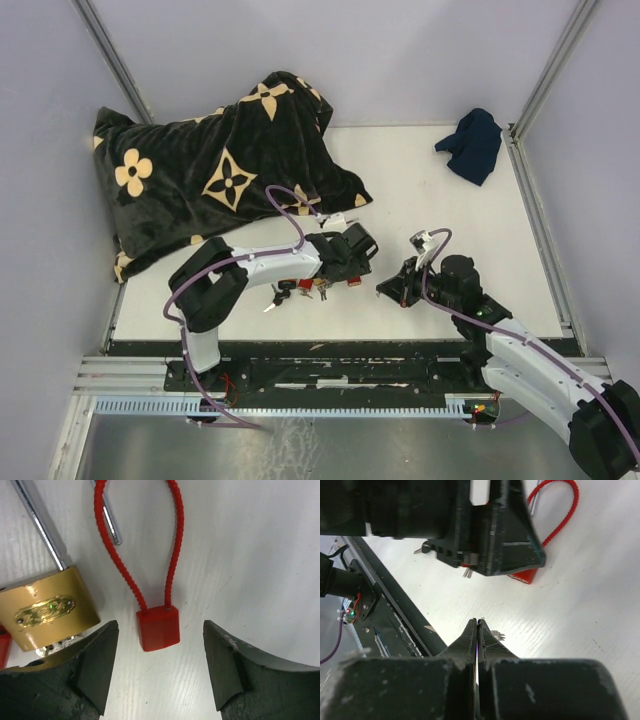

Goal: Unlock with the key
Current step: Place the key at the center of the board.

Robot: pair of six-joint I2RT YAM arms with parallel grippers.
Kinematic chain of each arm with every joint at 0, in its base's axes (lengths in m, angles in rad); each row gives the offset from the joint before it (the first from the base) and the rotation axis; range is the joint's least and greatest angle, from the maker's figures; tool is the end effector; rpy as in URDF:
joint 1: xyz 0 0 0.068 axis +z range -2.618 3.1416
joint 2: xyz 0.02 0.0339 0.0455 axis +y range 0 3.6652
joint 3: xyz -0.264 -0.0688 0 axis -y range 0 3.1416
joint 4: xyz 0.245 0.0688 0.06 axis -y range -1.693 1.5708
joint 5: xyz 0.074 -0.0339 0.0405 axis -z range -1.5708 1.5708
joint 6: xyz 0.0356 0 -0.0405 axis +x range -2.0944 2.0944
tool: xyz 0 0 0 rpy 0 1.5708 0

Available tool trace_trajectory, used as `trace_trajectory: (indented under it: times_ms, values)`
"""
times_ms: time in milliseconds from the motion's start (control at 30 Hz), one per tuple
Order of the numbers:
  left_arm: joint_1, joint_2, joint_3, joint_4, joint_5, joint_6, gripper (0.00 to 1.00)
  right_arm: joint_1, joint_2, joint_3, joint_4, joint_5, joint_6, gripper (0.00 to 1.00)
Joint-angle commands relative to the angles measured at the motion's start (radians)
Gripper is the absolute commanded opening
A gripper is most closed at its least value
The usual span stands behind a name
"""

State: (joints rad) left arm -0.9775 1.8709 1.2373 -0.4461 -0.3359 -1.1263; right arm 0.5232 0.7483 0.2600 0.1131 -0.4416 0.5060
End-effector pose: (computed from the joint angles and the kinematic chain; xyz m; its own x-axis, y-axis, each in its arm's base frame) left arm 0.2232 -0.3100 0.1741 -0.8402 -0.2785 -0.4652 -0.1459 0.9425 -0.3008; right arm 0.1395 0.0980 0.1923 -0.6636 0.1231 -0.7379 -0.5426 0.5999 0.5880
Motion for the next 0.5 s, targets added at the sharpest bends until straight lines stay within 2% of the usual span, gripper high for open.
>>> trace_trajectory:
  times_ms: [0,300,367,467]
  values:
    - [0.041,-0.145,-0.08,0.078,0.055,-0.014,0.76,-0.001,0.037,0.018,0.048,0.088,-0.021,0.02]
    - [0.112,-0.435,-0.29,0.156,0.071,-0.002,0.82,0.003,0.332,0.072,0.224,0.111,0.002,0.02]
    - [0.117,-0.495,-0.329,0.154,0.055,0.005,0.83,0.004,0.37,0.087,0.185,0.163,0.006,0.02]
    - [0.12,-0.57,-0.37,0.14,0.026,0.02,0.83,0.007,0.382,0.109,0.041,0.217,0.022,0.02]
